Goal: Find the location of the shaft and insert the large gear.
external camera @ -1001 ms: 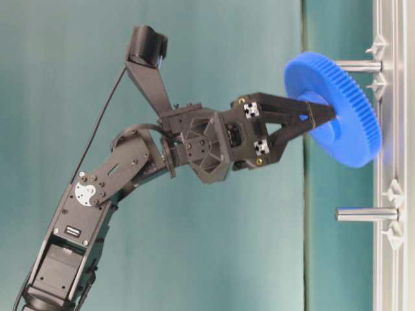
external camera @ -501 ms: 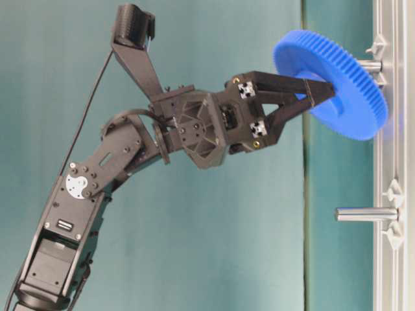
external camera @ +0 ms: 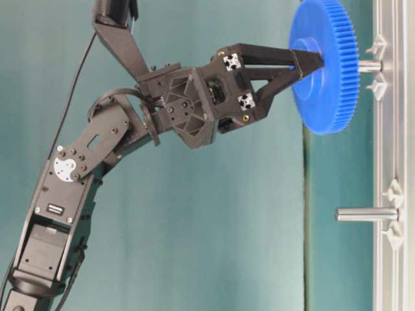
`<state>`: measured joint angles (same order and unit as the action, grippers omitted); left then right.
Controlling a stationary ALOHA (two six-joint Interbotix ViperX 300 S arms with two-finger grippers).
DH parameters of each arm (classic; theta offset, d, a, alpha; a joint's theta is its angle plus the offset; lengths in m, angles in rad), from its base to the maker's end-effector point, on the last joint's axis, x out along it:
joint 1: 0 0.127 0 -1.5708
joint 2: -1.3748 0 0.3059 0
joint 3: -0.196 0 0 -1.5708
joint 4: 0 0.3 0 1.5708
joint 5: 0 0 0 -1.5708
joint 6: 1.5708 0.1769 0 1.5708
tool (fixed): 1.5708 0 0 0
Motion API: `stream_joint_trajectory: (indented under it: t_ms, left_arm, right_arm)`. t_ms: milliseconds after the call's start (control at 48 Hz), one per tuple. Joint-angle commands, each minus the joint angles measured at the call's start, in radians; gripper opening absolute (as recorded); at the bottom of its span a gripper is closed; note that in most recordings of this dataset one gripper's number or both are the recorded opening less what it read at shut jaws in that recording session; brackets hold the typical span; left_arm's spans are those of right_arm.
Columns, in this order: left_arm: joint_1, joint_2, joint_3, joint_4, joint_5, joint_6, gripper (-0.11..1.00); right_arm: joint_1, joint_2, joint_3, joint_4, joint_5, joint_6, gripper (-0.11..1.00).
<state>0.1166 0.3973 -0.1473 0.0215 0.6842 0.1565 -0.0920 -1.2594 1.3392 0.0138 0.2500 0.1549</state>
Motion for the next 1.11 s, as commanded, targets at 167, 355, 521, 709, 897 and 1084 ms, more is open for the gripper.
stream_joint_trajectory:
  t_ms: [167, 355, 521, 709, 897, 1084]
  left_arm:
    - [0.002, -0.008, -0.041, 0.002, 0.005, 0.020, 0.72]
    - [-0.005, 0.005, -0.063, 0.002, 0.006, 0.017, 0.72]
    - [-0.005, 0.012, -0.067, 0.002, 0.023, 0.015, 0.72]
    - [-0.005, 0.008, -0.067, 0.002, 0.057, 0.015, 0.72]
    - [-0.003, 0.005, -0.075, 0.002, 0.061, 0.015, 0.72]
    - [-0.005, 0.011, -0.101, 0.002, 0.063, 0.014, 0.74]
  right_arm:
    - [-0.002, 0.008, -0.009, -0.002, -0.011, 0.009, -0.01]
    - [-0.002, 0.008, -0.009, -0.002, -0.014, 0.011, -0.01]
    - [-0.002, 0.008, -0.008, -0.002, -0.032, 0.011, -0.01]
    - [-0.002, 0.008, -0.009, -0.002, -0.032, 0.011, -0.01]
    - [-0.002, 0.008, -0.009, -0.002, -0.032, 0.011, -0.01]
    - [-0.002, 0.008, -0.008, -0.002, -0.032, 0.011, -0.01]
